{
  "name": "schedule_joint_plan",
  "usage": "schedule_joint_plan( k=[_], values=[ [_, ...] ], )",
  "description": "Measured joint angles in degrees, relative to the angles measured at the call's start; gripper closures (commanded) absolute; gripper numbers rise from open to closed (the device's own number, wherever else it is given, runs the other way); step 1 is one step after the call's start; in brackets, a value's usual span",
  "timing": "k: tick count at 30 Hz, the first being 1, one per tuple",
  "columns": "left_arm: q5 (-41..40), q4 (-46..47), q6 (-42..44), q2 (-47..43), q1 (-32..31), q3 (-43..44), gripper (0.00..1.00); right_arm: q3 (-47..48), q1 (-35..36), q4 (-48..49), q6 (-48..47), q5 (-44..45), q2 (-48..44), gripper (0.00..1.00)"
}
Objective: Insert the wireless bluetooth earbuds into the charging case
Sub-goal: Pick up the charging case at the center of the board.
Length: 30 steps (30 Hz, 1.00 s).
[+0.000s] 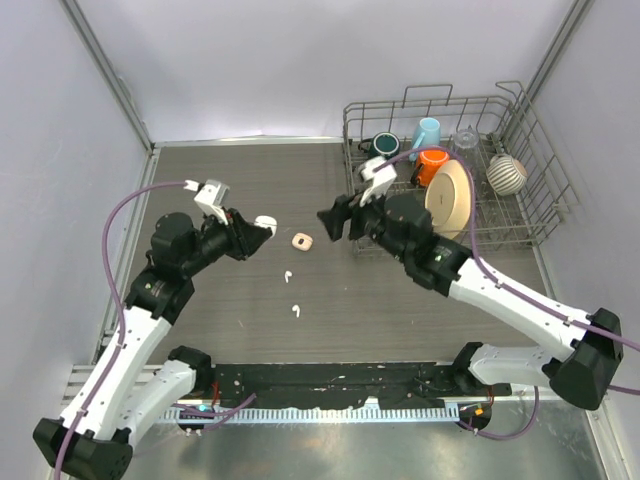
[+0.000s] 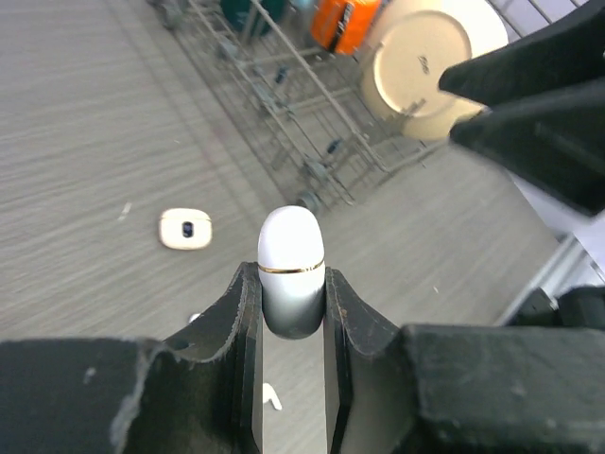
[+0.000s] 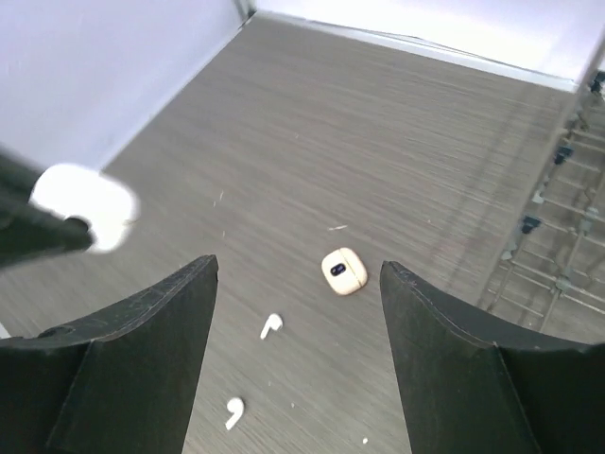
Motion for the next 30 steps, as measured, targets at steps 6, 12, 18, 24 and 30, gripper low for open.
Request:
schedule_joint_plan(
  k=[6, 12, 18, 24, 30],
  values=[
    [-8.7, 5.5, -0.2, -5.5, 0.0, -5.4, 1.0, 2.6, -12.2, -0.8, 15.3, -10.2, 2.0, 0.26],
    [-12.0, 17.6, -0.4, -14.0, 0.0, -16.6, 1.0, 2.6, -12.9, 0.2, 28.1, -20.2, 5.0, 0.28],
    [-14.0, 22.6, -1.2, -17.4, 0.0, -19.7, 1.0, 0.6, -12.9, 5.2, 37.4, -25.4, 5.8, 0.28],
    [-13.9, 29.0, -1.2, -19.2, 0.0, -21.7, 1.0, 0.4, -12.9, 7.9, 42.0, -27.8, 7.1, 0.28],
    [-14.6, 32.5, -1.4, -21.1, 0.0, -25.5, 1.0, 0.2, -12.9, 11.2, 48.1, -29.2, 8.3, 0.28]
  ],
)
